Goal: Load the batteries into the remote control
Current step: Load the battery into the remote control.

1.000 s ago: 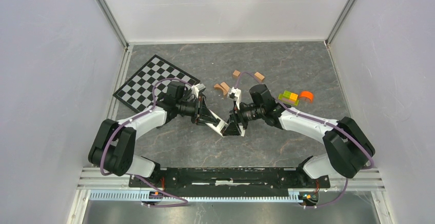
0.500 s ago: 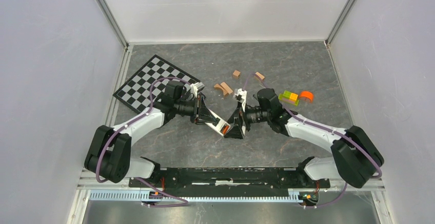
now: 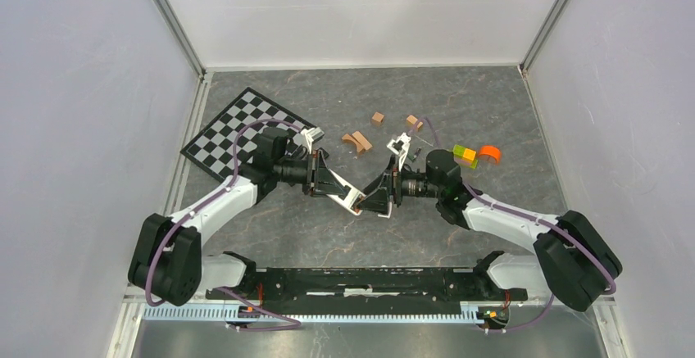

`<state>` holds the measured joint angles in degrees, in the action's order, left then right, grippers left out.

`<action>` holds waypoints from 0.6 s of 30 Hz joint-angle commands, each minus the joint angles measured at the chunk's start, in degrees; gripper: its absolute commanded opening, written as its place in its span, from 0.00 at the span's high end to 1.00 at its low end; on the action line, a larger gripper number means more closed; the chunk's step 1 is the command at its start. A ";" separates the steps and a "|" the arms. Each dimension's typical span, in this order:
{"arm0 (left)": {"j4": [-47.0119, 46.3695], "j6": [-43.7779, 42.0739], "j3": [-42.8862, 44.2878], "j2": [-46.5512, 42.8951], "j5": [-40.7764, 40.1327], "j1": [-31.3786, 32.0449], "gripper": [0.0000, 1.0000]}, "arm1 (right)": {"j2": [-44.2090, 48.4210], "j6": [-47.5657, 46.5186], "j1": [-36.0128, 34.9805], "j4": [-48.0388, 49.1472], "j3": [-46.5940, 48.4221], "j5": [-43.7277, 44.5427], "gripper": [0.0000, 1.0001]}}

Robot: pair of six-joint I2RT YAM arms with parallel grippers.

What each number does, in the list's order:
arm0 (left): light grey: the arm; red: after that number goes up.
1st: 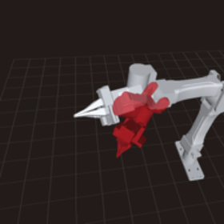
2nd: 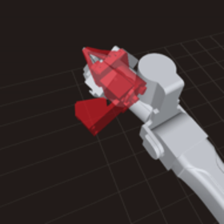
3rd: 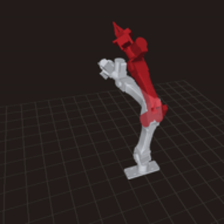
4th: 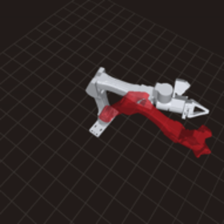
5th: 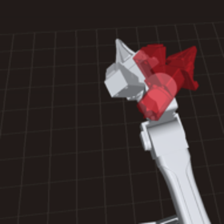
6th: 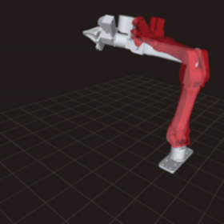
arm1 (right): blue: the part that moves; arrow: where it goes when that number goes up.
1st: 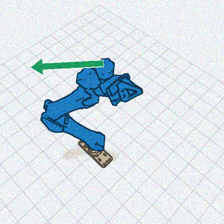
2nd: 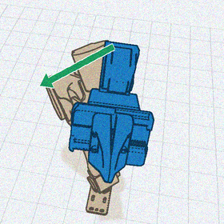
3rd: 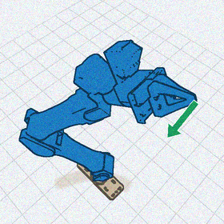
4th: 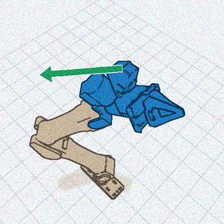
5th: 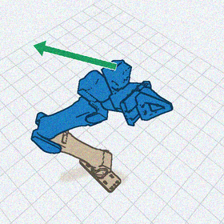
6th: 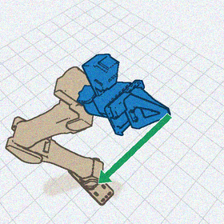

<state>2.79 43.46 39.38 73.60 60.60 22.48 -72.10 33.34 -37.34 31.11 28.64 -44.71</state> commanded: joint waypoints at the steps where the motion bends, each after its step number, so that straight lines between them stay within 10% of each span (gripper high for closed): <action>1: -2.60 0.31 0.72 -2.82 2.59 0.09 0.98 | 1.82 7.34 0.26 6.55 -1.32 5.15 0.13; 18: -9.49 6.60 -0.20 -2.85 3.76 0.09 0.98 | -1.90 0.16 0.26 7.61 -1.28 -0.15 0.57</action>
<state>-1.02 45.08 39.00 71.83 60.49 22.48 -73.36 37.60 -37.21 36.75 27.29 -43.86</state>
